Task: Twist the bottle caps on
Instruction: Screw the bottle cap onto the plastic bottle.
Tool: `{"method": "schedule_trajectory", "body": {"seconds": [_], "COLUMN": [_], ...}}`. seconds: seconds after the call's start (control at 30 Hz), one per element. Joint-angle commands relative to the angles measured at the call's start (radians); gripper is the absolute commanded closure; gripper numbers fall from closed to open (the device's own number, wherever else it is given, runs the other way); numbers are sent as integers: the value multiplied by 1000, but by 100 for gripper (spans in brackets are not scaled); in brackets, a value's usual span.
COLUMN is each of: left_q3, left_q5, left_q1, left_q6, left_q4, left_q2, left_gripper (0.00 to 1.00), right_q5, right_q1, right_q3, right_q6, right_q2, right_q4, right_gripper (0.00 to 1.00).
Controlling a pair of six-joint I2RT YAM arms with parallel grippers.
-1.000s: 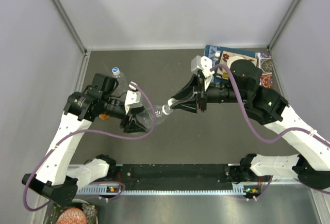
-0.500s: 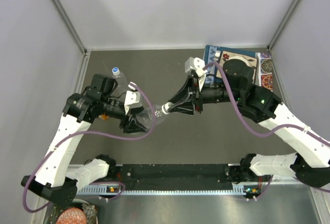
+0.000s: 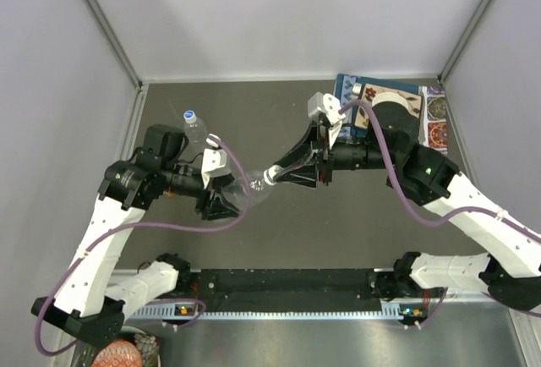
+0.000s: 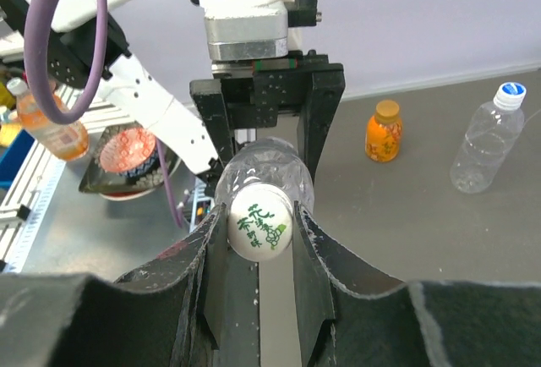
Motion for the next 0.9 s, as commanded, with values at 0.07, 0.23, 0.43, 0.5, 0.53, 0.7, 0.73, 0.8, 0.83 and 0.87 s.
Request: {"method": "schedule_trajectory", "body": {"seconds": [0.07,0.23,0.43,0.5,0.53,0.7,0.73,0.8,0.83,0.87], "left_q3": [11,10,10,13,11,5,7,11,16,17], "left_q5": [73,30,-13,-43,-60,-144,-167,-172,-171,-168], "left_q1": [-4,-4,-4,-4,-4,-2,-2,-2,-2,-2], "left_q6": [-178,-223,-282,-289,-293,-344,-354,-362,-365,-370], "left_q4": [257,318,375,383,389,449,456,463,464,463], "left_q2": [-5,-8,-11,-11,-11,-13,-13,-11,-10,-10], "left_gripper": [87,87,88,90,90,93,93,94,94,94], "right_q5": [-17,-13,3,14,20,43,45,42,42,40], "right_q1": [18,19,18,18,18,19,18,19,18,18], "right_q3": [-73,-73,-98,-98,-99,-113,-116,-136,-145,-153], "right_q6": [118,161,202,208,213,254,262,290,296,299], "right_q2": [0,9,17,14,11,5,5,2,-8,-14], "right_q4": [131,154,180,171,167,162,165,186,205,214], "right_gripper": [80,82,82,83,83,85,86,86,86,86]}}
